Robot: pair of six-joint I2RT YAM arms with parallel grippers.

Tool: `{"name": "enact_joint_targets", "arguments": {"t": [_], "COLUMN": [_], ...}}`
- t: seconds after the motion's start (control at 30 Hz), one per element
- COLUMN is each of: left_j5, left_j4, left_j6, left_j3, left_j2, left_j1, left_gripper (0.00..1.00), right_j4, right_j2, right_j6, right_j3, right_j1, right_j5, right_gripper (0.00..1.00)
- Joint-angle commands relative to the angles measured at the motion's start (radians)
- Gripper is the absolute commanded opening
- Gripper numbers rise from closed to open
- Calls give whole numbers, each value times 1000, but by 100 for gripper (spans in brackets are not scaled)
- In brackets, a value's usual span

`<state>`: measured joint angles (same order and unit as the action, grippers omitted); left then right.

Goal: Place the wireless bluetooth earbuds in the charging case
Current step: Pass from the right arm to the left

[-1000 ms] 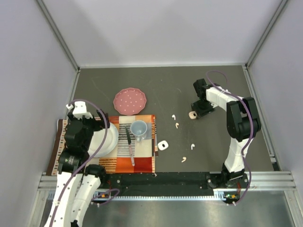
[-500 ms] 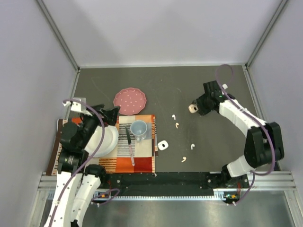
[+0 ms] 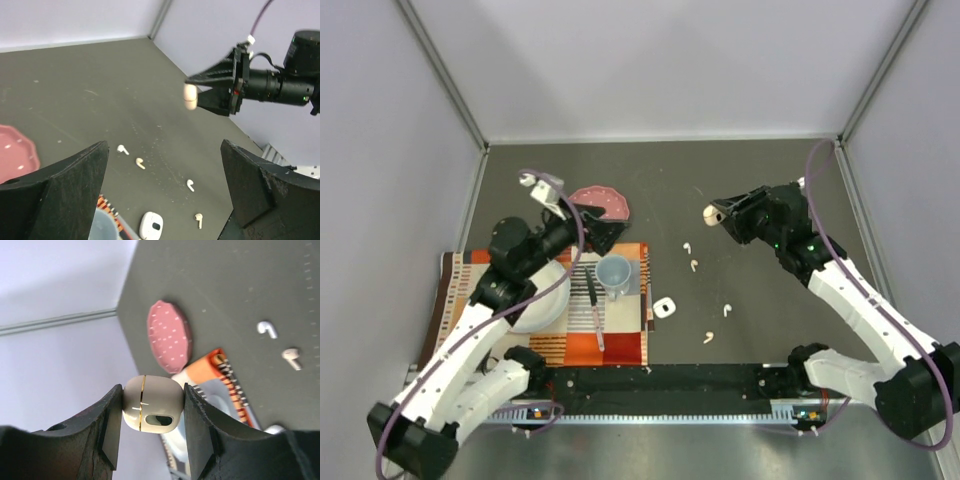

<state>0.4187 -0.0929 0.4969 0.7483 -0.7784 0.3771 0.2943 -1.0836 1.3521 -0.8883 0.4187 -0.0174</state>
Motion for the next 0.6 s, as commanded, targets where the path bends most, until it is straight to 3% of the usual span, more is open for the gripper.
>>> {"name": "enact_joint_targets", "arguments": {"t": [0.0,0.13,0.57], "left_j5": [-159,-100,-195], "left_j4": [-119,-243,-310], "left_j6": [-96,-77,-141], "left_j3": [71,114,244], "left_j2": [-93,-243,-464], "left_j1": [172,242,378], "left_gripper": [99,87,88], "right_j4": [-107,-145,-208], "right_j2": [40,47,54], "right_j6": [111,166,202], "right_j3": [-4,-5,-6], "right_j1": [43,74,109], "right_j5": [4,14,14], "right_gripper": [0,0,0]}}
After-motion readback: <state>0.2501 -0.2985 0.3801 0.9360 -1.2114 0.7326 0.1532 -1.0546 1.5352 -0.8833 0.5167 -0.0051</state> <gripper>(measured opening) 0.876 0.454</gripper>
